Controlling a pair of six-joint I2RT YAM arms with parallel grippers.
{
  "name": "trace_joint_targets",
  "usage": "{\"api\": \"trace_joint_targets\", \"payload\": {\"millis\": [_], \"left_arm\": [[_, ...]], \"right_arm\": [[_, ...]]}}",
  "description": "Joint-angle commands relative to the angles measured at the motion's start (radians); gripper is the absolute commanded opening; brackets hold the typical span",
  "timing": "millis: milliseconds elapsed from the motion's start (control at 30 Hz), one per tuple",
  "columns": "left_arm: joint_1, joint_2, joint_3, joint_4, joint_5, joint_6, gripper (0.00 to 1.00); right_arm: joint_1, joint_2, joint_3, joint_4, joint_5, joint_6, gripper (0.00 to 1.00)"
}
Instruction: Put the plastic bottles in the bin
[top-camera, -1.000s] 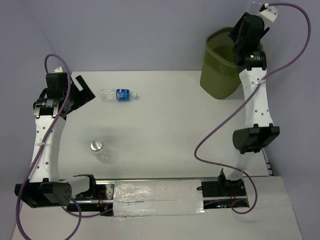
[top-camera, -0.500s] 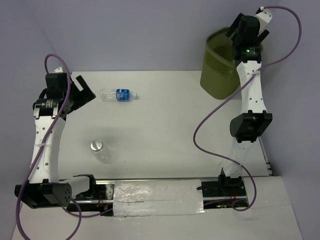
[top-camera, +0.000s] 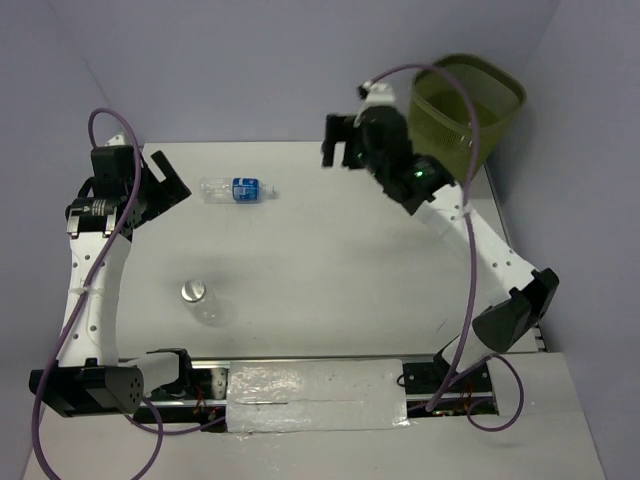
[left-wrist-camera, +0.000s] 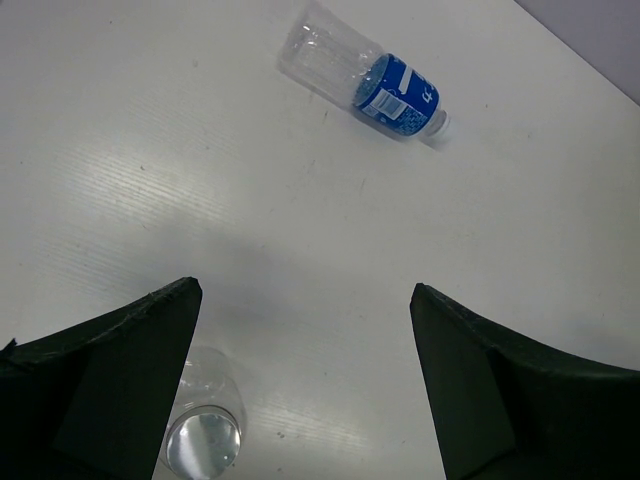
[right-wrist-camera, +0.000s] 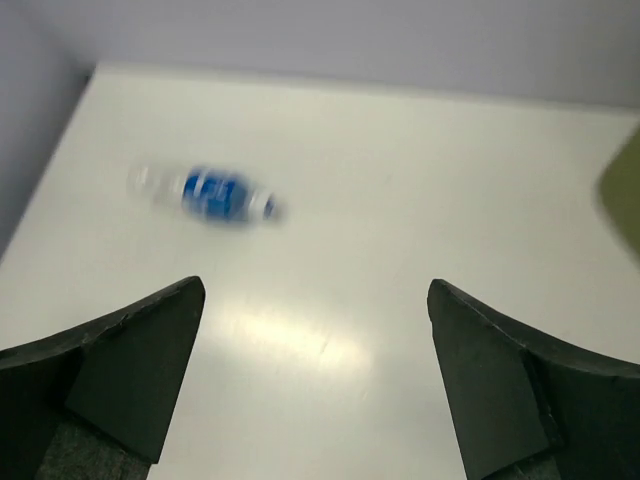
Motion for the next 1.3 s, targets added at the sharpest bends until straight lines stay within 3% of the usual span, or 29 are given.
{"api": "trace_joint_targets", "payload": {"millis": [0,167,267,667,1267], "left_arm": [[0.006,-0.004,-0.009,0.002,-0.026,-0.003,0.99],[0.006,-0.021,-0.082,-0.040,-0.098,-0.040,0.99],[0.006,-0.081,-0.160,-0.062,-0.128,-0.078,0.97],[0.001,-0.285,-0.354,-0.202,-0.116,-0.256,0.99],[-0.138,-0.277,-0.544,-0.170,-0.090,-0.313,0.99]], "right_arm": [[0.123,0.024,-0.149,-0.012,-0.079,0.065,1.00],[0.341,0.135,-0.198,-0.068,-0.046,0.126,1.00],[0.397,0.146,-0.249,-0.062,-0.069,0.171,1.00],[0.406,0.156,-0.269,-0.056,-0.101,0.212,1.00],[0.412,0.153,-0.295,-0.061,-0.099,0.232,1.00]]}}
